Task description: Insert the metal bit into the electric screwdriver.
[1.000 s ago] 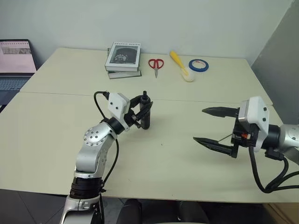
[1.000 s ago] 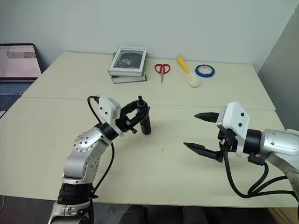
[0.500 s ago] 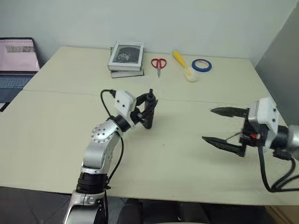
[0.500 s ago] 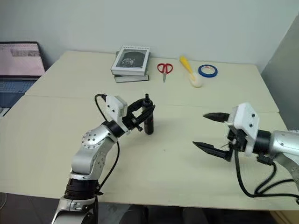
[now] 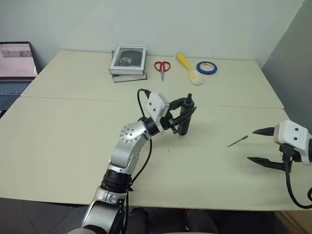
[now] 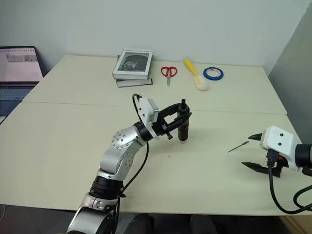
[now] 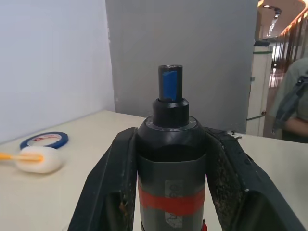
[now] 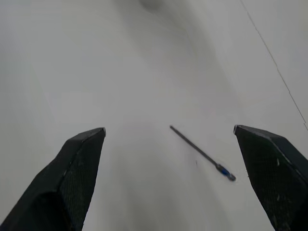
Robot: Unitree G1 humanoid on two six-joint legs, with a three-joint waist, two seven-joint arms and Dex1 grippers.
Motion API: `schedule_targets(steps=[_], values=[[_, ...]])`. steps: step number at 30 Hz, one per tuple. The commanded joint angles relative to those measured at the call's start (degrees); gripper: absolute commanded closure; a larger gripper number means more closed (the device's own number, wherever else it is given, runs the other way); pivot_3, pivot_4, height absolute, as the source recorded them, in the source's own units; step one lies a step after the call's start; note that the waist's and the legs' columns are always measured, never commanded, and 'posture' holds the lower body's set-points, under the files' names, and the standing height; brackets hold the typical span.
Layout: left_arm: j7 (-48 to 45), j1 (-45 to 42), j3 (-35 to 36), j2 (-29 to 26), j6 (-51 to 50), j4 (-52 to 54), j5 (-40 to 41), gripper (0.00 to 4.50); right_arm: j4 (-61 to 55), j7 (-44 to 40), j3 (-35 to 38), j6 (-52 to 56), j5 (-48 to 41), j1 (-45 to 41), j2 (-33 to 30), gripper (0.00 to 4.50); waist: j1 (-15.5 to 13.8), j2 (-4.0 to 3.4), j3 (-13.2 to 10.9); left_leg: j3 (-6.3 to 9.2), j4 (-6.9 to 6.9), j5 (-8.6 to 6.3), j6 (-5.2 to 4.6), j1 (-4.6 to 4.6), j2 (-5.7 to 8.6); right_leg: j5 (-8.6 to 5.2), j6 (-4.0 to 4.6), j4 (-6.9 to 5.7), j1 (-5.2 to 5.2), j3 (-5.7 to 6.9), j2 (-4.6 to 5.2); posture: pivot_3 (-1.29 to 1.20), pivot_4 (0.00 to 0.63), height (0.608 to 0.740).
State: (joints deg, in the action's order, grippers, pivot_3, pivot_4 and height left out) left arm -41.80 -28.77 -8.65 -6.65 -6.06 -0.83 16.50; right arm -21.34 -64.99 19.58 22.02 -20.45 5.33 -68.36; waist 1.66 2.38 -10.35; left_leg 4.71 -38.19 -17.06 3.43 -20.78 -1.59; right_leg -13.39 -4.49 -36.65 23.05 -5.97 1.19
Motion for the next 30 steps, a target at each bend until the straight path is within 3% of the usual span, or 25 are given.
schedule_targets(steps=[1,7,13,20,30], values=[[-0.2,-0.1,-0.6,0.8,3.2,1.0,-0.2,2.85,6.7,-2.6,-5.6,-5.6,4.9,-6.2,-3.0,0.00,0.2,-0.02,0.0,-0.02,0.00,0.01,0.01,0.00,0.00,0.03,-0.05,0.00,0.00,-0.03,0.00,0.00,0.150,0.740],[0.4,1.0,-1.7,1.1,3.1,1.7,-1.0,2.85,22.9,-11.2,-23.2,-17.5,17.3,-24.9,-2.8,0.00,0.2,-0.14,-0.1,-0.09,0.03,0.01,0.01,-0.01,0.01,0.11,-0.17,0.07,0.04,-0.07,0.01,0.00,0.150,0.740],[0.7,1.3,-1.9,0.4,2.2,2.9,-1.2,2.85,42.3,-18.4,-36.2,-31.0,28.0,-43.6,4.5,0.00,0.3,-0.37,-0.2,-0.10,0.10,0.01,0.02,-0.01,-0.03,0.30,0.08,0.24,0.06,-0.04,0.02,0.00,0.150,0.740],[1.7,2.1,-2.4,-0.4,1.1,4.9,-1.4,2.85,62.4,-22.6,-43.1,-44.5,34.3,-56.0,11.8,0.00,0.1,-0.49,-0.2,-0.21,0.16,0.03,0.03,-0.13,0.00,0.59,0.16,0.71,0.02,-0.04,0.15,0.00,0.150,0.740],[3.1,2.9,-2.5,-0.8,0.2,6.5,-1.7,2.85,77.0,-20.6,-46.9,-57.5,40.4,-61.8,16.1,0.00,0.1,-0.53,-0.2,-0.20,0.20,0.03,0.03,-0.12,0.01,0.59,0.18,0.69,0.02,-0.01,0.18,0.00,0.150,0.740]])
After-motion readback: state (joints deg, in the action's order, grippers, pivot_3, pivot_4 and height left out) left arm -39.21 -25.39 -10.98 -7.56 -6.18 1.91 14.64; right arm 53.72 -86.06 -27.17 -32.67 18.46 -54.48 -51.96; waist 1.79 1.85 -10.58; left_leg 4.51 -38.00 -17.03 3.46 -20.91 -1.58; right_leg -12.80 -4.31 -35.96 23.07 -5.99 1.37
